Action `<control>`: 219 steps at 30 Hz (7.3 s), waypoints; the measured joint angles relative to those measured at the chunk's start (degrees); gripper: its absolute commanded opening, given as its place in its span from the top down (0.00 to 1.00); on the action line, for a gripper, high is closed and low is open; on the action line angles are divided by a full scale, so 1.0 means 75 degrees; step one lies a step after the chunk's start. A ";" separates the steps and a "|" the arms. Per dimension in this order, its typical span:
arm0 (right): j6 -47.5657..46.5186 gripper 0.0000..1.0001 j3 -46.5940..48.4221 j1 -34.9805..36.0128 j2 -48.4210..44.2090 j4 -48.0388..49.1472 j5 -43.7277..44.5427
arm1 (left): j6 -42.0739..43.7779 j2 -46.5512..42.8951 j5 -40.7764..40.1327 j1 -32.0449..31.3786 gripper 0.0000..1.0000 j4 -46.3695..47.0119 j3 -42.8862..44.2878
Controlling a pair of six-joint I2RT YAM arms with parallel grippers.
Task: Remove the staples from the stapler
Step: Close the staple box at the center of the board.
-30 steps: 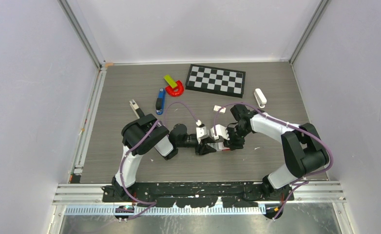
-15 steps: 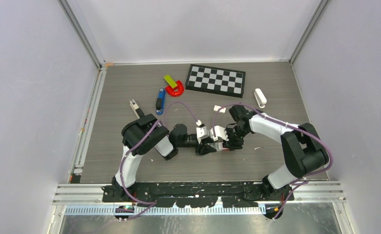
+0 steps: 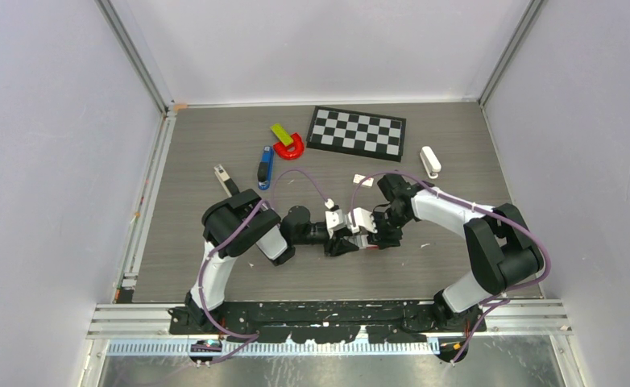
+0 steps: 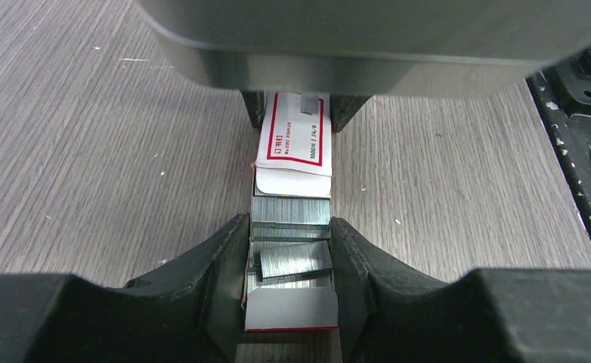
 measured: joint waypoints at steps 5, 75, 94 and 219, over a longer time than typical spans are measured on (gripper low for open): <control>0.0152 0.52 0.0000 0.0073 0.0003 0.0070 0.0052 | -0.0064 0.0026 0.0009 0.0000 0.57 0.0055 0.0003; 0.0548 0.79 0.0044 -0.1612 -0.0428 -0.0583 -0.0216 | -0.6006 -0.3331 -0.3401 0.0178 0.51 -0.2608 -0.2221; 0.0705 0.79 0.0000 -0.1352 -0.0198 -0.0230 0.0117 | -0.6714 -0.2384 -0.3704 -0.0280 0.68 -0.2396 -0.1457; 0.2696 0.66 0.0729 0.0848 0.0638 -0.0326 0.0985 | -0.6741 -0.2888 -0.3392 -0.0379 0.75 -0.3287 -0.0901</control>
